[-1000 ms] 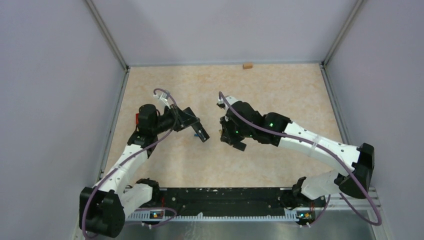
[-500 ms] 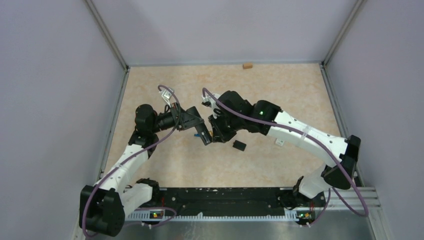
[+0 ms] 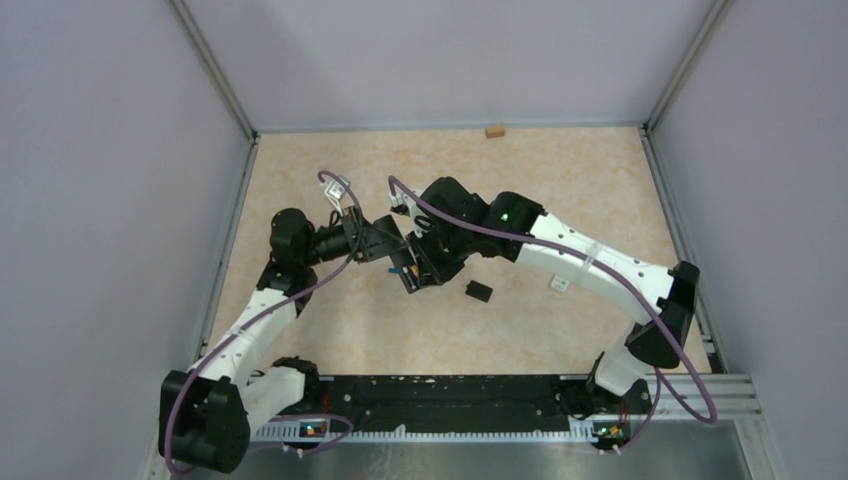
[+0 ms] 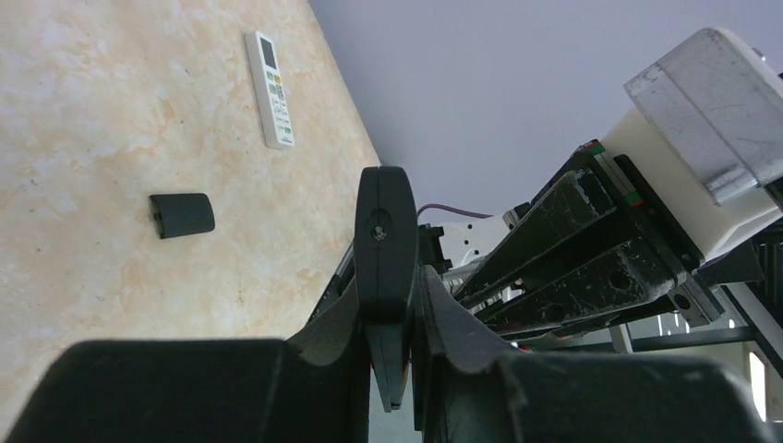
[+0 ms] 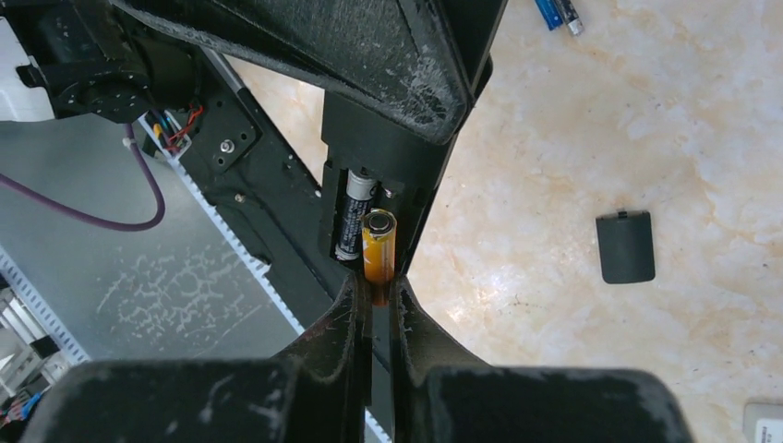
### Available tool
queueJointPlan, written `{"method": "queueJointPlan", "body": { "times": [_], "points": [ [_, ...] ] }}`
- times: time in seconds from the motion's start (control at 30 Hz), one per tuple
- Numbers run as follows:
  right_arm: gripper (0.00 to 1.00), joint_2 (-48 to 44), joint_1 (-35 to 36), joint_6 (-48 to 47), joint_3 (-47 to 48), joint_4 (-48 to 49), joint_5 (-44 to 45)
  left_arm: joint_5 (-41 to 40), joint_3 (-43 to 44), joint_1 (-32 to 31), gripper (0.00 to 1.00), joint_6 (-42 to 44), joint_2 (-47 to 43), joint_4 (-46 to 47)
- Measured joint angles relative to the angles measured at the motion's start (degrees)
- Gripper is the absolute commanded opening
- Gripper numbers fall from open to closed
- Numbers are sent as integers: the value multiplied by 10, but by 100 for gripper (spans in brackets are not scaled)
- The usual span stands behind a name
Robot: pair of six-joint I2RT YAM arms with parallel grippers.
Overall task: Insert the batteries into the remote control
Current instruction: Load the battery into the remote control.
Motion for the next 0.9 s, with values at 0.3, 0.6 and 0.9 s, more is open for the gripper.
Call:
{"method": "queueJointPlan", "body": {
  "times": [0.3,0.6,0.9],
  "points": [
    [11,20,0,31,9,-18,-11,-23,-4,0,0,15,-12,-4],
    [17,30,0,52,12,-22,-5,-30,-12,0,0,19,-14,-3],
    [19,37,2,63,17,-23,8,-37,-17,1,0,18,-14,-4]
  ]
}}
